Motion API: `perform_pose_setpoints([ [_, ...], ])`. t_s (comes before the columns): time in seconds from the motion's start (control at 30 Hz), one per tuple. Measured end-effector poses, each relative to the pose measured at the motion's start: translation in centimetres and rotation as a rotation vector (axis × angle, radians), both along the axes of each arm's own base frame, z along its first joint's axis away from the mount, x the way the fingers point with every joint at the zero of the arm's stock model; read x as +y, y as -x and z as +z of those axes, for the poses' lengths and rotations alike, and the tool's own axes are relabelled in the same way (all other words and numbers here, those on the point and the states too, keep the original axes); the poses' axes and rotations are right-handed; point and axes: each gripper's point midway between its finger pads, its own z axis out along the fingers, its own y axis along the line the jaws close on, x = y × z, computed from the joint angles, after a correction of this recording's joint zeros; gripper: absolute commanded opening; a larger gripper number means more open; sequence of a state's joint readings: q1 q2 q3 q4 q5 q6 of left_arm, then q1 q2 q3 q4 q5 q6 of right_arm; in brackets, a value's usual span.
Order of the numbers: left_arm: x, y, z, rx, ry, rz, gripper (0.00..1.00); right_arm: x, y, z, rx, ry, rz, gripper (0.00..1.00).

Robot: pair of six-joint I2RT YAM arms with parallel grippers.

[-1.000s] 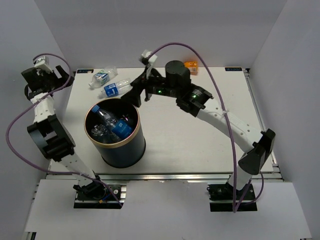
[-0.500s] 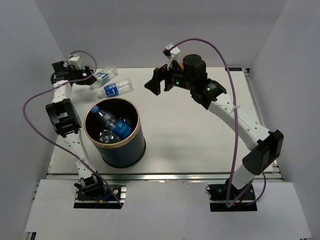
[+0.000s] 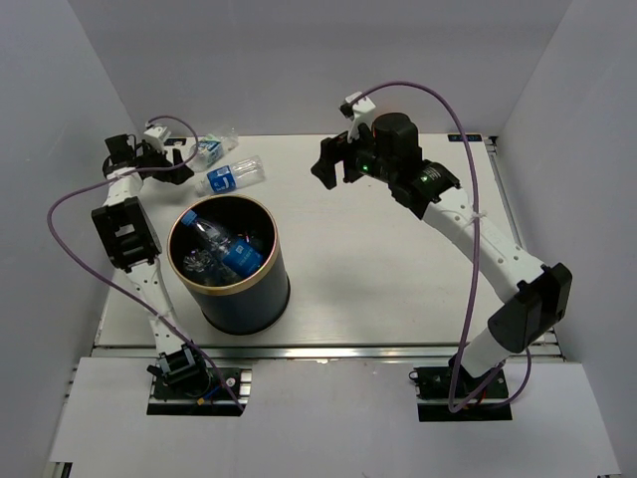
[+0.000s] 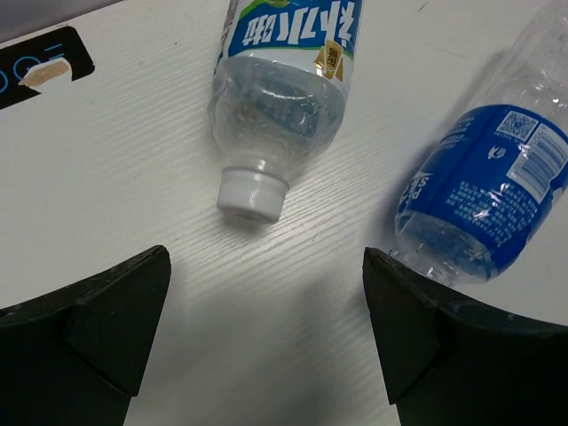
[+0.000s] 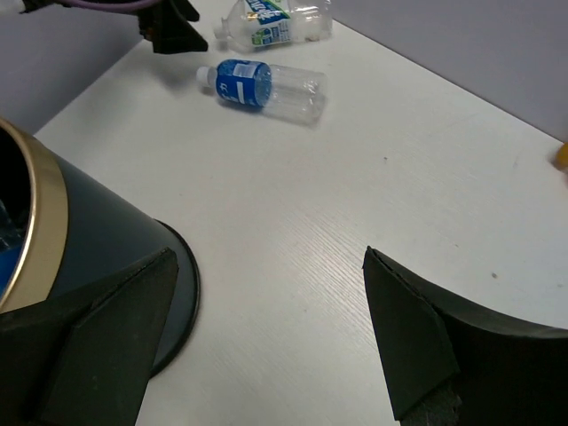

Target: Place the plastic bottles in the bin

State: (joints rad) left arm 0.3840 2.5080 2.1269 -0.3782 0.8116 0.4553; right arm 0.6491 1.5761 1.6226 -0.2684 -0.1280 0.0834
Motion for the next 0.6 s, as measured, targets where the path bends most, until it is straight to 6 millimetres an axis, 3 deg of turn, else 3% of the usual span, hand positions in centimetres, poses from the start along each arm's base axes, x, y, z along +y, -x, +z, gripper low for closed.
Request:
perform_pose_setpoints([
  [0.3, 0.4, -0.1, 0.4, -0.047, 0.044, -0.032, 0.98, -2.2, 0.2, 1.0, -0.050, 0.031, -0.072, 0.89],
  [0.43, -0.6, -1.0, 0.7, -0.088, 0.114, -0.056, 0.98, -2.9, -0.1, 1.3, -0.069, 0.034, -0.110, 0.89],
  [0.6, -1.1, -3.0, -0.6, -0.121, 0.230, -0.045, 0.98, -3.2, -0.4, 0.8, -0.069, 0.043, -0.136, 0.89],
])
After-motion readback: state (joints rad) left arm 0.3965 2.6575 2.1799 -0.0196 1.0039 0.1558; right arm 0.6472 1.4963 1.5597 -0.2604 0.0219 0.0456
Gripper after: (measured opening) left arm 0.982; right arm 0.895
